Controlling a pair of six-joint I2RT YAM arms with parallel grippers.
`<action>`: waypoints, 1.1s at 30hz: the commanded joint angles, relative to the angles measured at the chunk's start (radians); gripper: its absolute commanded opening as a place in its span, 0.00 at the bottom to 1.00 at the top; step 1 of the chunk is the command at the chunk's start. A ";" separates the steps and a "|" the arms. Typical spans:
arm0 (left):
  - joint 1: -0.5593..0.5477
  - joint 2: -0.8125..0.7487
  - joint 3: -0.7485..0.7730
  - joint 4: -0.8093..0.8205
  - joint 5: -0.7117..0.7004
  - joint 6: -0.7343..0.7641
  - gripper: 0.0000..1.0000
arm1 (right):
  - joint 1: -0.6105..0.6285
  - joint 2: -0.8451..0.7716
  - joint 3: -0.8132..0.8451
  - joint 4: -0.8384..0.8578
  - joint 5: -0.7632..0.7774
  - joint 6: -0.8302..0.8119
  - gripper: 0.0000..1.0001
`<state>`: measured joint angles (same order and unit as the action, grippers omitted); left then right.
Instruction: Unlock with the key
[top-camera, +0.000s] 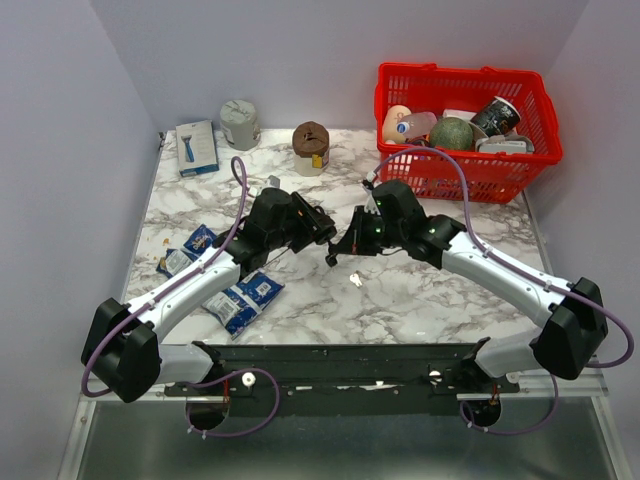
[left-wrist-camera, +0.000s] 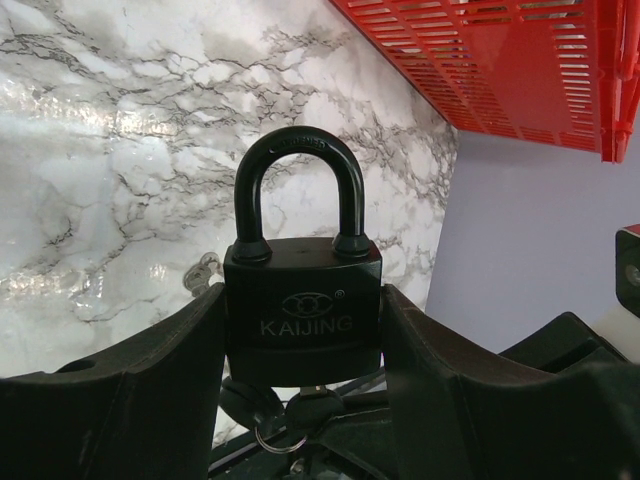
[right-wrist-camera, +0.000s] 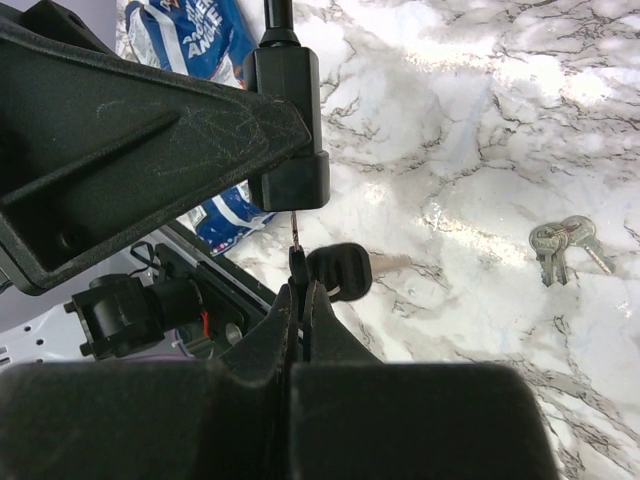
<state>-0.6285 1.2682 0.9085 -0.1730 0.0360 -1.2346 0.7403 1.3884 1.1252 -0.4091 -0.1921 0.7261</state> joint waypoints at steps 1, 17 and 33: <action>-0.005 -0.023 0.018 0.041 0.117 0.015 0.00 | -0.038 -0.023 -0.021 0.062 0.143 -0.028 0.01; -0.008 0.029 0.052 0.058 0.176 0.030 0.00 | -0.056 -0.023 -0.015 0.105 0.171 -0.044 0.01; -0.022 0.056 0.070 0.063 0.182 0.026 0.00 | -0.087 0.026 0.027 0.130 0.217 -0.056 0.01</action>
<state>-0.6247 1.3422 0.9371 -0.1204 0.0986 -1.2163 0.7074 1.3899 1.1103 -0.3798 -0.1490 0.6876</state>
